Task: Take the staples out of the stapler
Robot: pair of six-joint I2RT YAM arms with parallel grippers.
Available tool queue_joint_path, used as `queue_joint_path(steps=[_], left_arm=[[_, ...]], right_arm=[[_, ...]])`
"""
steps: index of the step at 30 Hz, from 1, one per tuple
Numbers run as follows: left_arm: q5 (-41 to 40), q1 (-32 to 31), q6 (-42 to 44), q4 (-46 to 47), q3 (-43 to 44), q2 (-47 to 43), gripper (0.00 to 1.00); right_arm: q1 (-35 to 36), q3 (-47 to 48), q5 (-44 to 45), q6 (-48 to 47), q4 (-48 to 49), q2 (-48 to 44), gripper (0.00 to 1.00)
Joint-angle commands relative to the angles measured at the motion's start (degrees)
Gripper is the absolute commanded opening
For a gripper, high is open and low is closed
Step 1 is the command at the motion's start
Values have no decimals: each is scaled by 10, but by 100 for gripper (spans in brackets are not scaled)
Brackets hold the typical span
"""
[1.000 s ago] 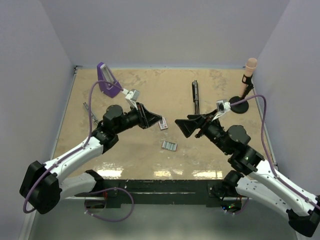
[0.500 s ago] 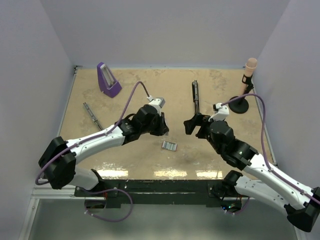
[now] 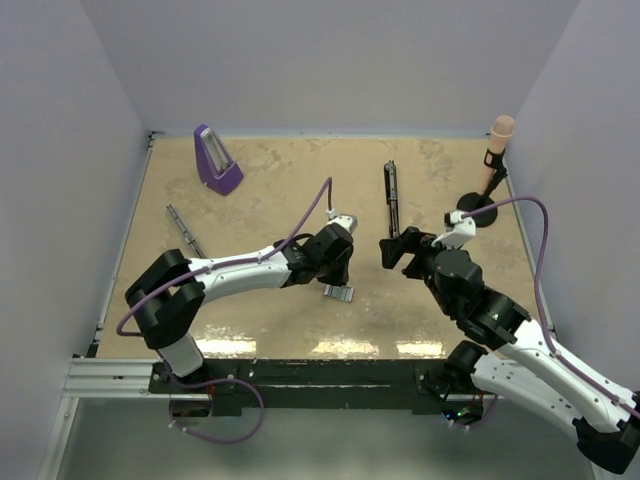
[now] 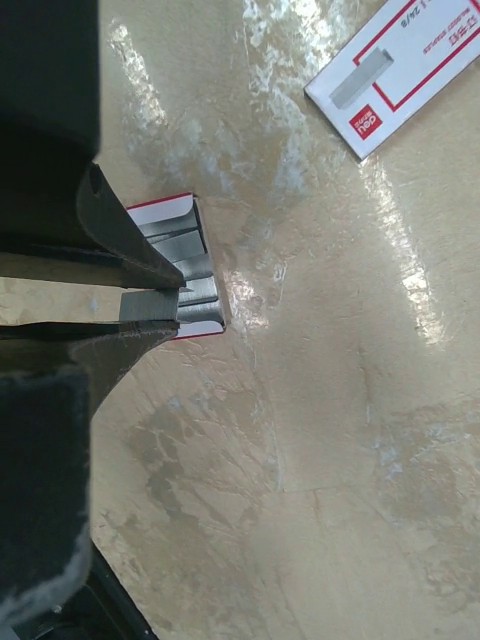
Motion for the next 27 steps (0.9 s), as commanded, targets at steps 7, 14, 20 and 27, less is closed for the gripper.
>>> queue_joint_path(steps=[7, 14, 20, 27], left_arm=[[-21, -17, -24, -15, 37, 50, 7], [-26, -19, -28, -5, 27, 55, 7], [-24, -19, -28, -2, 33, 69, 7], [-29, -19, -26, -3, 33, 77, 7]], right_arm=[[-1, -11, 24, 4, 0, -16, 99], [-1, -14, 22, 8, 1, -20, 98], [-1, -12, 21, 8, -2, -25, 99], [-1, -12, 21, 8, -1, -25, 99]])
